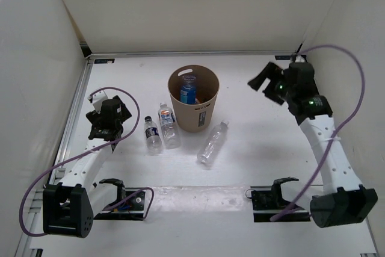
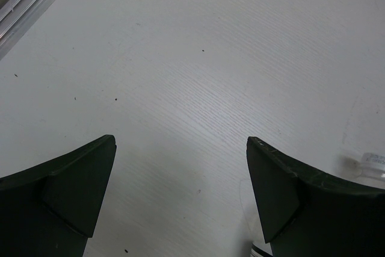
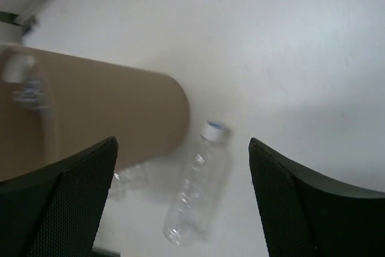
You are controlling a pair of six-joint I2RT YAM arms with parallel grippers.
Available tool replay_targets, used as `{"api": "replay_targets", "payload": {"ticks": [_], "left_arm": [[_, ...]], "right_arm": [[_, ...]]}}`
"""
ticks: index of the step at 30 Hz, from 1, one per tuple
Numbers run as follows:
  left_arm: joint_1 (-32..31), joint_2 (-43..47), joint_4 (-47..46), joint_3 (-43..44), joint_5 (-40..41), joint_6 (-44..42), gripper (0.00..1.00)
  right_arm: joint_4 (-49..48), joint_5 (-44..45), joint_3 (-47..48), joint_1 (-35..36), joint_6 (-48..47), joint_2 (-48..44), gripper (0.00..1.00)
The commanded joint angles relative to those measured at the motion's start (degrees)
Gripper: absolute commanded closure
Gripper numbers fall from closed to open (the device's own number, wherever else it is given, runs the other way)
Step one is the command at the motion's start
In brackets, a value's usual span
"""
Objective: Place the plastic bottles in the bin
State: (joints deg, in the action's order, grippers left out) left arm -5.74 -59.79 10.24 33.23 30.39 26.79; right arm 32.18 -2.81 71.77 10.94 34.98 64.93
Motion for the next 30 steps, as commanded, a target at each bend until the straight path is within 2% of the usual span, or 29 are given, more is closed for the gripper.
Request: {"api": "replay_targets", "payload": {"ticks": [1, 3, 6, 9, 12, 18, 24, 30], "left_arm": [[0.38, 0.55, -0.57, -0.18, -0.95, -0.42, 0.00], [0.38, 0.64, -0.83, -0.10, -1.04, -0.51, 0.00], [0.29, 0.46, -0.84, -0.10, -1.12, -0.51, 0.00], [0.38, 0.46, -0.57, -0.01, -1.04, -0.51, 0.00], [0.20, 0.55, -0.40, -0.01, -0.95, -0.42, 0.00], [0.29, 0.47, -0.13, 0.08, -0.86, -0.16, 0.00], [0.38, 0.64, -0.31, -0.01, -0.95, -0.24, 0.00], [0.38, 0.64, -0.13, 0.08, -0.69, -0.07, 0.00]], "right_arm": [[-1.14, -11.95, -13.21, -4.18, 6.23, 1.09, 0.10], [-3.61, -10.38, -17.95, -1.29, 7.46, 1.34, 0.10], [-4.15, -5.90, -19.20, 6.43, 10.70, 3.62, 0.10], [-3.89, -1.07, -18.51, 16.18, 14.74, 8.34, 0.10], [-3.45, -0.88, -16.58, 19.37, 16.86, 13.10, 0.10], [-5.90, -2.89, -18.58, 21.05, 22.41, 19.18, 0.10], [-13.28, -7.19, -21.93, 21.49, 24.17, 23.66, 0.10], [-19.61, -11.69, -22.99, 22.90, 26.63, 29.81, 0.21]]}}
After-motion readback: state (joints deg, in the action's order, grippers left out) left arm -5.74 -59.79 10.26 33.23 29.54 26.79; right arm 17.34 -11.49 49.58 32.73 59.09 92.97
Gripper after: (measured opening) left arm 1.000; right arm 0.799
